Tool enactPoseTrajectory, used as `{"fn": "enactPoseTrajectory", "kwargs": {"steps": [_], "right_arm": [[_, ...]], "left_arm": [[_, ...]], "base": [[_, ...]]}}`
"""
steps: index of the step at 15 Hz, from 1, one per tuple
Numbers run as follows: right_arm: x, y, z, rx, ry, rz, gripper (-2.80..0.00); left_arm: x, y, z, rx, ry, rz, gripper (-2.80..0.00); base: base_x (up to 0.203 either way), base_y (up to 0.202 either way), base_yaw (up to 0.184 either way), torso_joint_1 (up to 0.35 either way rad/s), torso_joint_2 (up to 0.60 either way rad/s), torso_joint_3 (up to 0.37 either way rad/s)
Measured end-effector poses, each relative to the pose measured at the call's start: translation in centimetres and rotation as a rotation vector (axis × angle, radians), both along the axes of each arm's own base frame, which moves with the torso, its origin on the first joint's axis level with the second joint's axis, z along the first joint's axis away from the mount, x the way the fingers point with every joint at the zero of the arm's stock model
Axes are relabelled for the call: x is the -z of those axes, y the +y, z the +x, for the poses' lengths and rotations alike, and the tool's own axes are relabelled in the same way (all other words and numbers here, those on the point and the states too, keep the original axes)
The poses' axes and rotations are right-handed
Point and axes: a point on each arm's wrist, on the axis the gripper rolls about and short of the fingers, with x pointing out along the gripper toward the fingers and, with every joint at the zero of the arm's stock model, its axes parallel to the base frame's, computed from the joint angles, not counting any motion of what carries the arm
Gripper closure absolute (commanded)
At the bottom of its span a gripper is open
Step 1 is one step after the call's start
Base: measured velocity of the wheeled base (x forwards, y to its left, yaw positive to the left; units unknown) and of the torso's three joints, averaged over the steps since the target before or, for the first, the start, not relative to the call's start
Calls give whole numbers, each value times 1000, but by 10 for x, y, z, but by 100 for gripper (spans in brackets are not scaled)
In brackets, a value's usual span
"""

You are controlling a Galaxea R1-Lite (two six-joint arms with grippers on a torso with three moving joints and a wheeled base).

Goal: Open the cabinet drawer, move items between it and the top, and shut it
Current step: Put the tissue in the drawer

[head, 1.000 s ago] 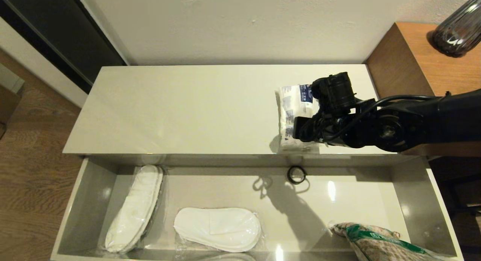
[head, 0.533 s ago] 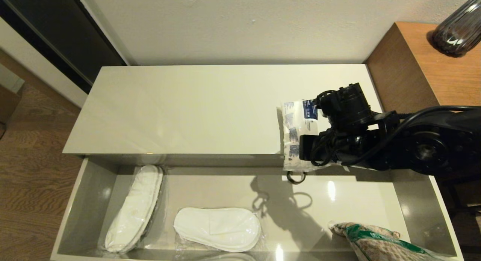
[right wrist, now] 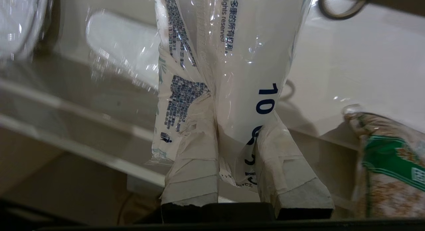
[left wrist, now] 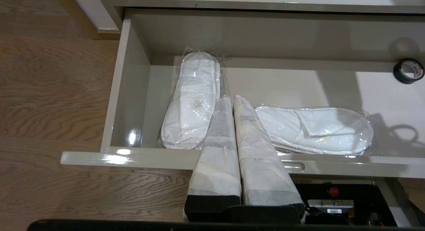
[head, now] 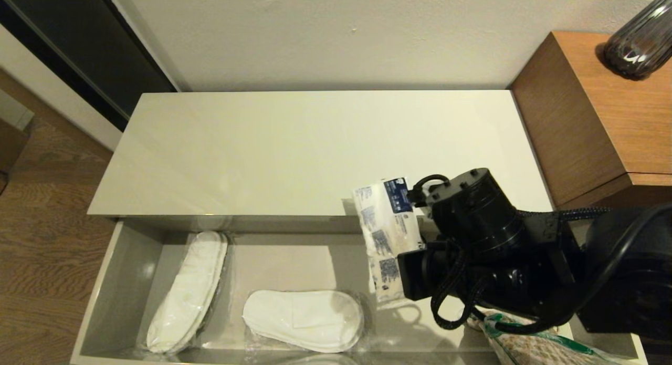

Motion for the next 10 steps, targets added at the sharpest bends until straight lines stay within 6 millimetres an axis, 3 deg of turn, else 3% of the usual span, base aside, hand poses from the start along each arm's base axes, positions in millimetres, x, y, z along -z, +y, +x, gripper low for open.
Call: {"fn": "enactPoseTrajectory", "kwargs": {"steps": [6,10], "right_arm": [[35,55,-11,-175,26,-120,0],[41,67,-8,-337,-83,-339,0]], "left_arm": [[0,0,0,0,0,0,0],[0,0,0,0,0,1,0]], "base": [[0,0,0,0,0,0],[0,0,0,0,0,0]]}}
